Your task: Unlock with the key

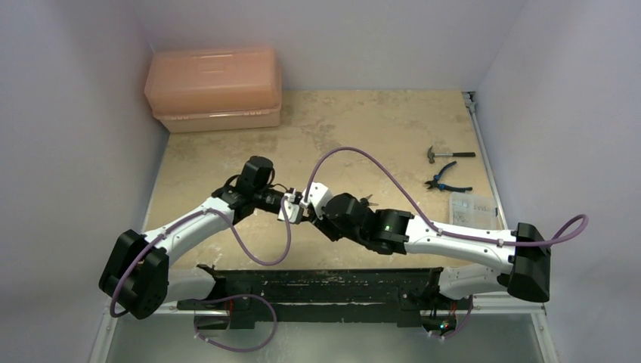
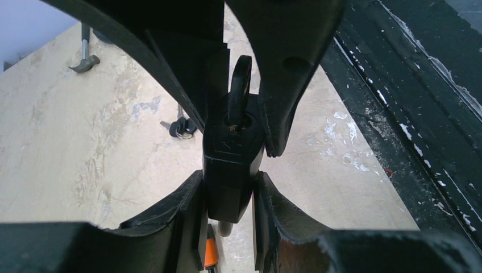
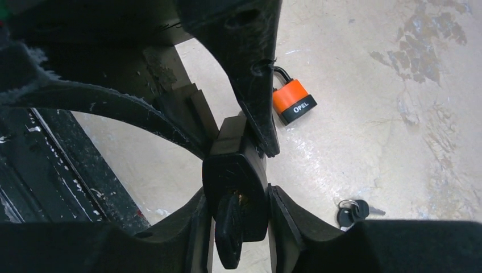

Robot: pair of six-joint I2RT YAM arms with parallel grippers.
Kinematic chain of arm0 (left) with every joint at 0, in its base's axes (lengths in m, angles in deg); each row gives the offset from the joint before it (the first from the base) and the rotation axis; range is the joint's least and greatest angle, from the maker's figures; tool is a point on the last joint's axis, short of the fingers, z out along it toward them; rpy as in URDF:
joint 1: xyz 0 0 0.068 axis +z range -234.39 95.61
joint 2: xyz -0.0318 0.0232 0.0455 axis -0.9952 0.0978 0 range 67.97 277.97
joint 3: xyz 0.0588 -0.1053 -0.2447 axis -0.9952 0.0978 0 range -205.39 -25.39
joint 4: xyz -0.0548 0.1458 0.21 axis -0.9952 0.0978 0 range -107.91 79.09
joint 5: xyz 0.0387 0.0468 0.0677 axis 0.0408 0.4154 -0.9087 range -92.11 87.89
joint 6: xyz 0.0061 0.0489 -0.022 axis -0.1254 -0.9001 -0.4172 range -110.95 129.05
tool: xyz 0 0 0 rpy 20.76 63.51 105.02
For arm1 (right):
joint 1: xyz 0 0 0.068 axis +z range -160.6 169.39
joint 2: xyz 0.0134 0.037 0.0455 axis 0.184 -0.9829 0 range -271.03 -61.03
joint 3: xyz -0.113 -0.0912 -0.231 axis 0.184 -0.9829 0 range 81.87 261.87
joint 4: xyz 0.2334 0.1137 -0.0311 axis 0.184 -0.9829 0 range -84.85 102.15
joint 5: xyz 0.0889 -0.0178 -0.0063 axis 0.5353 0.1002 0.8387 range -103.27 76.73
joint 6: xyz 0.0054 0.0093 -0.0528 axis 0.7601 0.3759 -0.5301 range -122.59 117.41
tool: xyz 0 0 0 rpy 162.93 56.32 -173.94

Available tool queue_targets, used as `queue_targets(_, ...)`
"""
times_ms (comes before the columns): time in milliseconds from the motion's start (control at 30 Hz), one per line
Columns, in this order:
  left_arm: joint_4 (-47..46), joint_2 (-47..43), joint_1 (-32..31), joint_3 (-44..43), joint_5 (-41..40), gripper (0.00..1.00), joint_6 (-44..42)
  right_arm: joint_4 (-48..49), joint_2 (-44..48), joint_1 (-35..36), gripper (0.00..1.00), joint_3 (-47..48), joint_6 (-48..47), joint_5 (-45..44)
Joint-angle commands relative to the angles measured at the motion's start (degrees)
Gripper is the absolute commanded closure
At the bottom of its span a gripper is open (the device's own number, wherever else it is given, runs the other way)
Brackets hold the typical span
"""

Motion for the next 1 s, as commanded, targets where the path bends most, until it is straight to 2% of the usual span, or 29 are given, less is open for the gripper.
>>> queue_targets(0, -2.87, -1.99, -0.05, -3.02, 5.00, 1.00, -1.98, 2.17, -0.32, 0.11, 0.73, 2.89, -1.12, -1.83)
queue_targets(100, -3.23, -2.00, -0.07, -2.95, 4.12, 1.00, -1.89, 2.82, -0.26, 0.11, 0.97, 2.36, -1.14, -1.57)
queue_targets(133, -3.53, -2.13, -0.05, -2.85, 3.96, 1.00, -1.72, 3.06, -0.13, 0.13, 1.00, 2.13, -1.09, -1.58)
queue_targets(267, -9.23, -3.88, -0.07, -0.65, 1.79, 0.97, 1.74, 3.86, 1.82, 0.11, 1.00, 0.87, -0.22, -1.83)
queue_targets(367, -22.03, -6.94, -0.07, 3.49, -1.69, 0.49, 9.45, 4.46, 4.31, 0.13, 1.00, -0.43, 0.99, -2.62)
queue_targets(433, -31.65, -9.67, -0.07, 7.29, -5.13, 0.14, 17.92, 5.54, 6.71, 0.11, 1.00, -1.39, 1.70, -2.20)
queue_targets(467, -36.88, -10.58, -0.07, 8.56, -7.62, 0.09, 22.54, 6.08, 7.90, 0.13, 1.00, -1.71, 1.74, -2.56)
queue_targets(533, -43.88, -11.82, -0.07, 9.45, -12.35, 0.05, 29.78, 7.35, 10.79, 0.11, 1.00, -2.68, 2.12, -4.01)
queue_targets(633, -49.17, -12.71, -0.07, 8.27, -17.47, 0.02, 37.21, 10.40, 15.31, -0.05, 1.00, -4.06, 2.88, -5.22)
queue_targets(767, -60.12, -14.37, 0.01, 8.23, -29.04, 0.02, 54.76, 15.37, 20.33, -0.70, 1.00, -5.28, 4.59, -5.25)
queue_targets(867, -62.30, -16.22, 0.11, 6.09, -34.34, 0.02, 70.28, 19.31, 23.48, -1.53, 1.00, -5.20, 5.90, -4.00)
queue_targets(933, -60.68, -17.52, 0.16, 5.01, -43.17, 0.02, 84.96, 21.87, 25.20, -2.59, 1.00, -4.67, 6.90, -2.84)
queue_targets(967, -59.93, -17.85, 0.26, 4.21, -44.47, 0.01, 89.09, 23.23, 25.78, -3.44, 1.00, -4.21, 7.50, -1.90)
